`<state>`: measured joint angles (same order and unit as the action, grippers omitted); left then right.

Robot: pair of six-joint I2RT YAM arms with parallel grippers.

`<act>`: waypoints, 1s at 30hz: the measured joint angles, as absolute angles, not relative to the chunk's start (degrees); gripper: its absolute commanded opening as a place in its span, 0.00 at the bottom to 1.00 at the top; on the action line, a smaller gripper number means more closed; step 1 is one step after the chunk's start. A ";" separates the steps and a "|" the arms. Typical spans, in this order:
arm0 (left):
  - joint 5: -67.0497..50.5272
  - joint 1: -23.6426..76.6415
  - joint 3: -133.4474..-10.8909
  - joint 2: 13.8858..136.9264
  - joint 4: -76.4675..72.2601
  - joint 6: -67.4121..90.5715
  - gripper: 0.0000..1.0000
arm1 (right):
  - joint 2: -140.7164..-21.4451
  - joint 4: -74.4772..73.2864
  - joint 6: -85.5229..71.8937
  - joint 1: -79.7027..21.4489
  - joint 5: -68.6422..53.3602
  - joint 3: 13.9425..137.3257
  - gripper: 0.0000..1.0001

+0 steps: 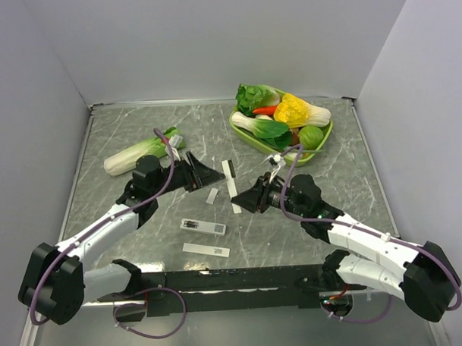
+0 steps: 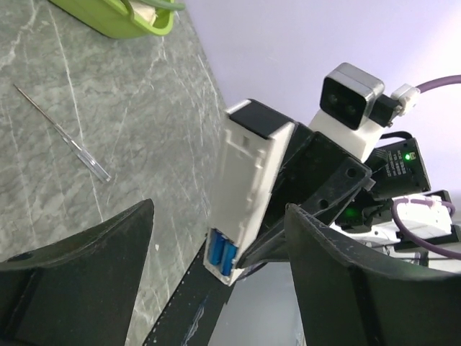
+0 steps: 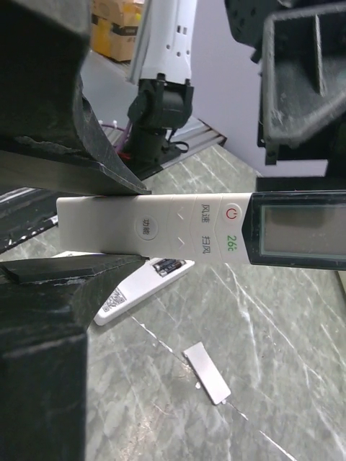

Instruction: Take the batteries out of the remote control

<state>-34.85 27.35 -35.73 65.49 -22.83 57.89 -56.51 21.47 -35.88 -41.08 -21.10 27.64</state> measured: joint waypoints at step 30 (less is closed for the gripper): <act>-35.66 31.09 -39.46 67.26 -22.48 54.83 0.01 | -48.82 26.50 -40.01 -39.92 -26.41 22.85 1.00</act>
<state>-35.66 31.09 -39.46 67.26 -22.48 54.83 -48.82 26.50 -40.01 -39.92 -26.41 22.85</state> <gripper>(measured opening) 0.398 0.862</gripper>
